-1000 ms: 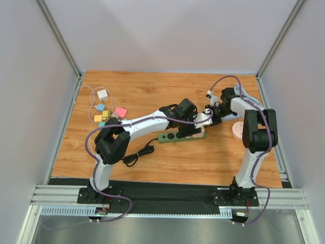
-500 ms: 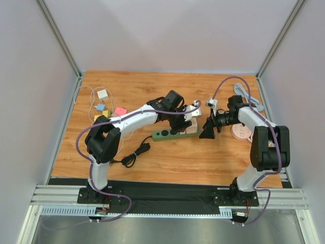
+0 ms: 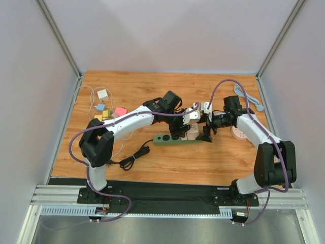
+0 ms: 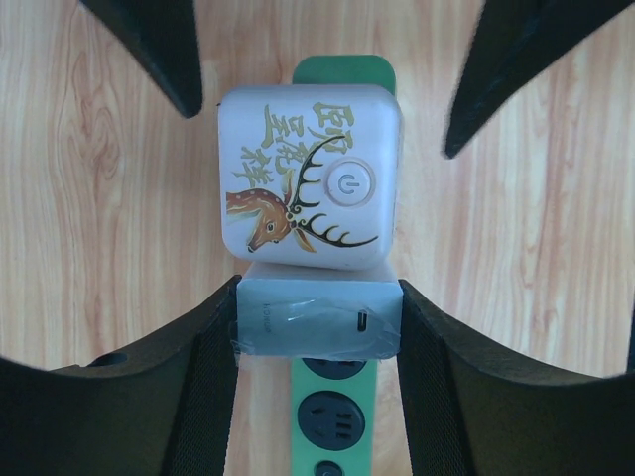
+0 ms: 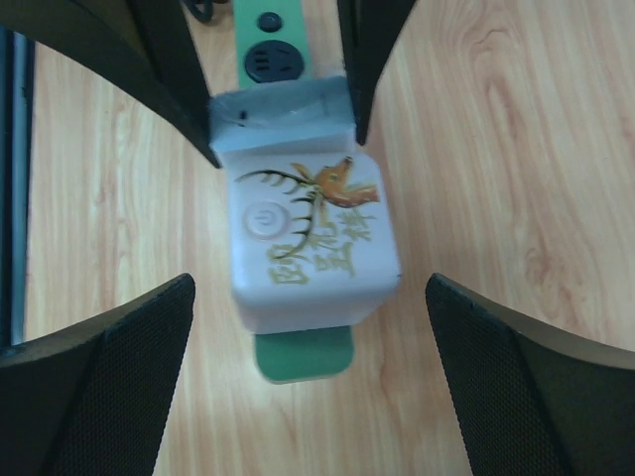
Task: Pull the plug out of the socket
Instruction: Remove the plug from the socket.
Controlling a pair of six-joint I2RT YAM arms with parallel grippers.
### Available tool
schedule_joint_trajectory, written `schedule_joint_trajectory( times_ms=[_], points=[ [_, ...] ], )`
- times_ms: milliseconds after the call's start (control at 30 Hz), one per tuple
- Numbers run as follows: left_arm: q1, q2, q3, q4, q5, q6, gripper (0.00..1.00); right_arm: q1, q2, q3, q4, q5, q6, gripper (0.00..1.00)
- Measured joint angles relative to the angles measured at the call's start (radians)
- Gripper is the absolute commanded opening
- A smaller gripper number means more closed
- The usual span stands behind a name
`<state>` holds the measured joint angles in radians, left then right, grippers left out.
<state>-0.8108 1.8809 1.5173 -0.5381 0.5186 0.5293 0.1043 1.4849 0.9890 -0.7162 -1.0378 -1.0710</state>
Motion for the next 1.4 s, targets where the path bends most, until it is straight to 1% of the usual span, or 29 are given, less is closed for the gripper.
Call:
schedule_joint_trajectory(
  times_ms=[133, 233, 267, 333, 367, 433, 467, 533, 567, 633, 733, 833, 933, 1033, 1167, 1400],
  points=[
    [0.002, -0.030, 0.000, -0.013, 0.029, -0.004, 0.00, 0.035, -0.006, -0.003, 0.064, 0.029, 0.026, 1.00],
    [0.001, -0.041, 0.000, -0.015, 0.047, -0.010, 0.00, 0.050, -0.005, -0.010, 0.079, 0.033, 0.031, 0.97],
    [0.001, -0.045, 0.000, -0.016, 0.050, -0.011, 0.00, 0.054, -0.005, -0.010, 0.080, 0.032, 0.035, 0.95],
    [0.001, -0.051, 0.000, -0.016, 0.051, -0.014, 0.00, 0.058, -0.005, -0.010, 0.082, 0.027, 0.039, 0.87],
    [0.001, -0.054, 0.000, -0.016, 0.052, -0.016, 0.00, 0.060, -0.005, -0.010, 0.080, 0.021, 0.042, 0.77],
    [0.002, -0.060, 0.000, -0.011, 0.050, -0.019, 0.00, 0.062, -0.003, -0.010, 0.064, -0.001, 0.047, 0.59],
    [0.003, -0.063, 0.000, -0.006, 0.047, -0.023, 0.00, 0.063, -0.001, -0.008, 0.056, -0.011, 0.046, 0.38],
    [0.004, -0.069, -0.001, -0.004, 0.048, -0.033, 0.00, 0.063, 0.007, -0.002, 0.036, -0.027, 0.033, 0.21],
    [0.004, -0.072, -0.003, 0.000, 0.046, -0.045, 0.00, 0.063, 0.009, 0.004, 0.031, -0.029, 0.031, 0.09],
    [0.007, -0.083, -0.018, 0.020, 0.045, -0.068, 0.00, 0.063, 0.012, 0.013, 0.017, -0.037, 0.026, 0.00],
    [0.008, -0.105, -0.050, 0.064, 0.013, -0.120, 0.00, 0.066, 0.010, 0.011, 0.043, -0.031, 0.048, 0.00],
    [0.007, -0.118, -0.063, 0.089, -0.036, -0.185, 0.00, 0.074, -0.022, -0.013, 0.110, -0.003, 0.092, 0.00],
    [0.008, -0.126, -0.063, 0.109, -0.046, -0.236, 0.00, 0.078, -0.049, -0.026, 0.146, 0.015, 0.120, 0.00],
    [0.012, -0.137, -0.065, 0.123, -0.031, -0.249, 0.00, 0.079, -0.053, -0.026, 0.162, 0.011, 0.134, 0.00],
    [0.020, -0.164, -0.113, 0.155, 0.013, -0.189, 0.00, 0.083, -0.050, -0.026, 0.159, 0.003, 0.140, 0.00],
    [0.013, -0.218, -0.158, 0.093, 0.060, 0.066, 0.00, 0.097, -0.042, -0.026, 0.136, -0.024, 0.134, 0.00]
  ],
)
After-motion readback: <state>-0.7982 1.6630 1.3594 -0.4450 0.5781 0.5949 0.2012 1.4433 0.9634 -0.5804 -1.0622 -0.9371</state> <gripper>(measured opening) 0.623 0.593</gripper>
